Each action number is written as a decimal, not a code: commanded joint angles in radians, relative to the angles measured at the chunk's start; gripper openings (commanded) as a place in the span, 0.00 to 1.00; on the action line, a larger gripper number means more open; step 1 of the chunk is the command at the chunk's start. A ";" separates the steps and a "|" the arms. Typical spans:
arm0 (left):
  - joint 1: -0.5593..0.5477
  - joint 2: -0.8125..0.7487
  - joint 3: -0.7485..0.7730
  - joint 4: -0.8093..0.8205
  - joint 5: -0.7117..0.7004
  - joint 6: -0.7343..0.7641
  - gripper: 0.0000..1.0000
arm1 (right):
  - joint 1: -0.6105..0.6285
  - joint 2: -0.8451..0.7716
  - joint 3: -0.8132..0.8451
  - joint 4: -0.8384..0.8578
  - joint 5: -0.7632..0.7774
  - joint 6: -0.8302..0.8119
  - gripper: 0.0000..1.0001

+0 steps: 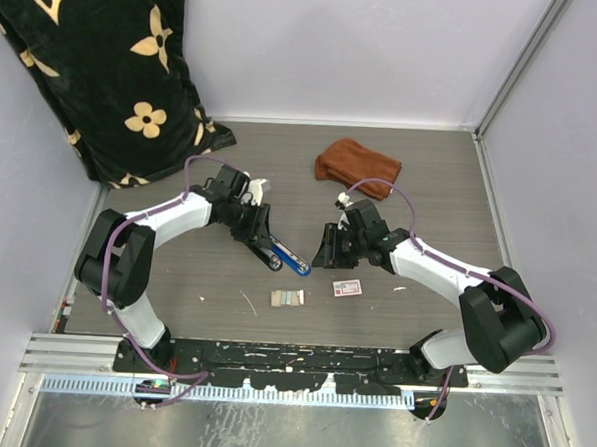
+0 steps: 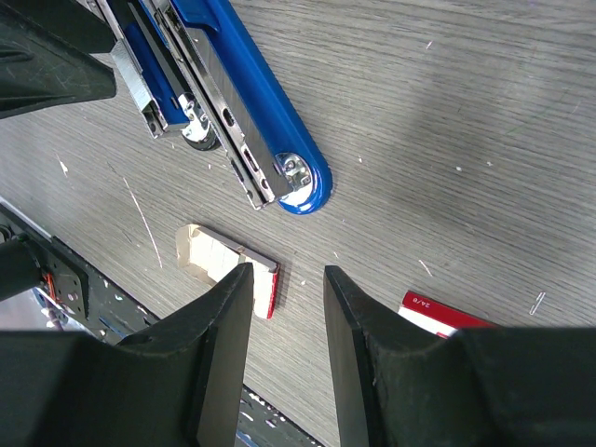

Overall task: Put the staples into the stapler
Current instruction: Adjust the staple in the stapler.

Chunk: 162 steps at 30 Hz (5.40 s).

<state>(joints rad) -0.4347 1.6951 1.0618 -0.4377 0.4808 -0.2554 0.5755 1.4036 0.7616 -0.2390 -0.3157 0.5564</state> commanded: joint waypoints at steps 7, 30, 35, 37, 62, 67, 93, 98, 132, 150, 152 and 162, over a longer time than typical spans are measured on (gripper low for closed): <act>-0.004 -0.058 -0.014 0.050 0.040 -0.018 0.39 | -0.002 0.001 0.010 0.036 0.004 0.011 0.42; -0.007 -0.032 -0.027 0.079 0.090 -0.032 0.37 | -0.002 0.018 0.011 0.052 -0.002 0.027 0.42; -0.015 -0.027 -0.025 0.079 0.095 -0.032 0.37 | -0.002 0.022 0.012 0.052 -0.003 0.026 0.42; -0.018 -0.020 -0.025 0.078 0.100 -0.032 0.36 | -0.002 0.023 0.011 0.052 -0.003 0.025 0.42; -0.036 0.020 -0.015 0.047 0.050 -0.029 0.29 | -0.002 0.017 0.010 0.047 0.001 0.026 0.42; -0.037 0.004 -0.014 0.039 0.012 -0.018 0.29 | -0.002 0.008 0.015 0.043 0.004 0.023 0.42; -0.036 0.009 0.004 0.028 -0.157 0.001 0.35 | -0.002 -0.026 0.003 0.032 0.015 0.018 0.42; -0.036 -0.001 0.005 0.021 -0.188 0.010 0.35 | -0.001 -0.032 -0.001 0.032 0.017 0.020 0.42; 0.130 -0.205 0.024 0.089 -0.155 -0.084 0.74 | 0.207 0.243 0.359 0.126 0.109 -0.064 0.44; 0.131 -0.236 0.102 -0.050 -0.166 0.006 0.77 | 0.269 0.403 0.401 0.167 0.194 0.007 0.47; 0.130 -0.236 0.103 -0.049 -0.160 0.004 0.77 | 0.275 0.408 0.400 0.167 0.193 0.008 0.47; 0.130 -0.240 0.101 -0.046 -0.157 0.001 0.77 | 0.291 0.453 0.415 0.159 0.206 -0.004 0.46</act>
<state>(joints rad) -0.3088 1.4937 1.1488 -0.4911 0.3168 -0.2680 0.8574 1.8290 1.1484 -0.0929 -0.1352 0.5552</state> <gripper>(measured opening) 0.773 0.465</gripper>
